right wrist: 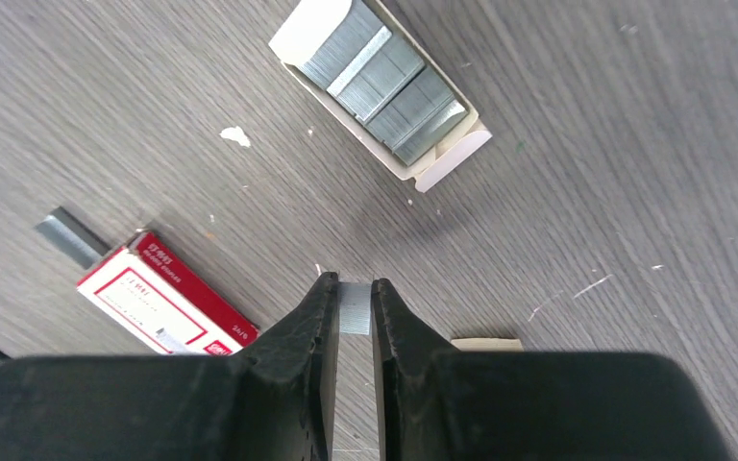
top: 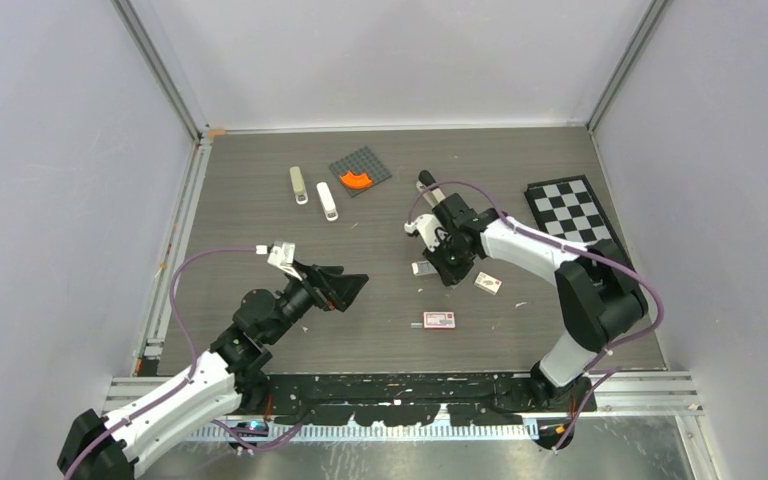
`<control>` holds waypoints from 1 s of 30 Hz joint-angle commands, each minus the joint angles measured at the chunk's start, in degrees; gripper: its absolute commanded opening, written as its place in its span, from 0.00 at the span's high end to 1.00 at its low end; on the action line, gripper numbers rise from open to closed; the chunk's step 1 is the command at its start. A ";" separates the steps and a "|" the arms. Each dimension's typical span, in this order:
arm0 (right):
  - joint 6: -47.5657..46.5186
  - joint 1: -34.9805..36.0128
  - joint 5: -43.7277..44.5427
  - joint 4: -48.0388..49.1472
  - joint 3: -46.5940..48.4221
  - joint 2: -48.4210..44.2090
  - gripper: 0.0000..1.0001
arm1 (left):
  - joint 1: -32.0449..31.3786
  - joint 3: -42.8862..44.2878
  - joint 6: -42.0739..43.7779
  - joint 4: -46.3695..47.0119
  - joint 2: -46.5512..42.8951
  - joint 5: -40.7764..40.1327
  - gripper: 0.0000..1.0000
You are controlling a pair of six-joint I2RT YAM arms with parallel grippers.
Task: Unload the staples from the stapler
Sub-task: Pick up the staple from the center of the board, then place the staple in the staple box.
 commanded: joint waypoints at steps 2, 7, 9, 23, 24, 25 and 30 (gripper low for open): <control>1.93 -0.56 -4.38 2.56 2.14 -5.91 0.84 | 0.14 0.28 0.98 2.20 -0.07 -0.30 0.00; 5.31 -0.55 -7.72 5.65 3.09 -7.08 0.84 | 0.20 0.83 1.07 2.01 0.58 -0.29 0.00; 7.53 -0.54 -8.49 7.17 3.60 -6.53 0.83 | 0.17 0.84 1.00 2.07 0.91 -0.30 0.00; 25.02 0.23 -2.09 19.14 1.46 -2.02 0.83 | 0.15 -0.13 0.22 3.46 1.67 -0.64 0.00; 25.46 0.40 -1.93 19.31 1.44 -1.69 0.83 | 0.12 -0.20 0.15 3.62 1.82 -0.53 0.00; 25.80 0.38 -1.95 19.43 1.30 -1.39 0.83 | 0.17 -0.26 0.13 3.77 1.96 -0.56 0.00; 26.42 0.38 0.73 19.97 0.37 -0.54 0.83 | 0.15 -0.66 0.07 4.01 1.72 -0.65 0.00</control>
